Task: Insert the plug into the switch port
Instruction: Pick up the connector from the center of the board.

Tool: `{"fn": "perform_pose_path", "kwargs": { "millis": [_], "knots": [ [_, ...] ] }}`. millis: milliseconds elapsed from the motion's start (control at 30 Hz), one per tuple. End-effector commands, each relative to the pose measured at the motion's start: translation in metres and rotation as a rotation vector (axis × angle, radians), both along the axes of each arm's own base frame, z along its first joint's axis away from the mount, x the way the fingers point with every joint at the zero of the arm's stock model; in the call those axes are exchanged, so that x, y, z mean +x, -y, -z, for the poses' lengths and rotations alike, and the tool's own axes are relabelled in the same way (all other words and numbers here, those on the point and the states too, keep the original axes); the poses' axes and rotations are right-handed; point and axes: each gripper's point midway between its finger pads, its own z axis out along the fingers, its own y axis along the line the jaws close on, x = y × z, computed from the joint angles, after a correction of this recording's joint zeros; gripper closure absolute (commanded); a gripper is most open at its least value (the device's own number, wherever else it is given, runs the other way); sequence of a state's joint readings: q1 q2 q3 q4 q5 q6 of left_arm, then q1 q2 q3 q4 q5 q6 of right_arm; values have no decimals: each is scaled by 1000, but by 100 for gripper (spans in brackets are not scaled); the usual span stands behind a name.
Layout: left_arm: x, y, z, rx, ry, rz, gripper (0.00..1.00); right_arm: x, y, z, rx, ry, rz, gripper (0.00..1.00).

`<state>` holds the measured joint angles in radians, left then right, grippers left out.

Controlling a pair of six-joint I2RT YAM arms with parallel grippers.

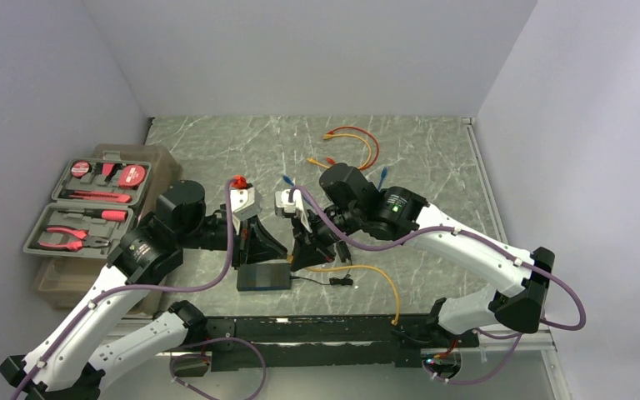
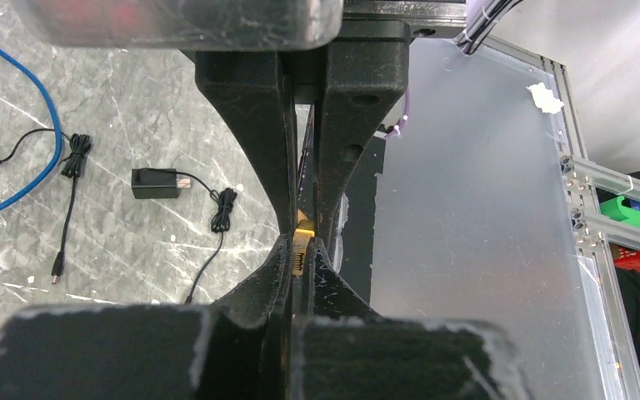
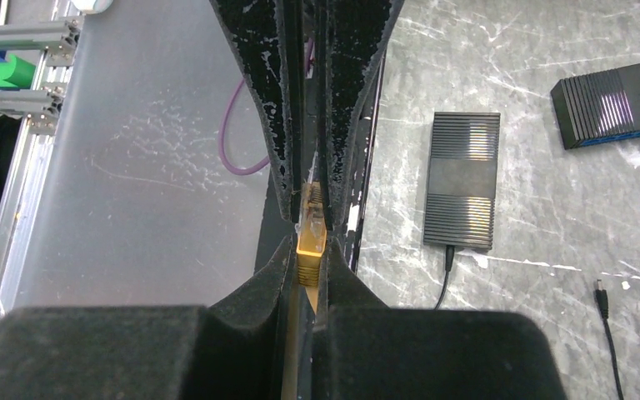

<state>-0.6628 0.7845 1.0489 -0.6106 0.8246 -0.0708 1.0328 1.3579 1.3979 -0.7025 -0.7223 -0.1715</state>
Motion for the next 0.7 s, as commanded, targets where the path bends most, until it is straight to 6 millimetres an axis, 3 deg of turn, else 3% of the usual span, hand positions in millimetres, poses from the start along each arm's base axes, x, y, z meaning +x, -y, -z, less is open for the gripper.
{"fn": "perform_pose_path", "kwargs": {
  "millis": [0,200,300,400,667],
  "knots": [
    [-2,1,-5,-19,15,18,100,5,-5,-20,65,37,21,100],
    [0,-1,-4,-20,22,-8,100,8,-6,-25,79,48,42,100],
    [4,-1,-5,-23,18,-42,100,13,-5,-27,87,67,70,88],
    [10,0,-5,-31,-3,-82,100,20,-1,-25,81,102,122,70],
    [33,-1,11,-22,-134,-264,100,32,30,-37,168,258,257,42]
  ]
}}
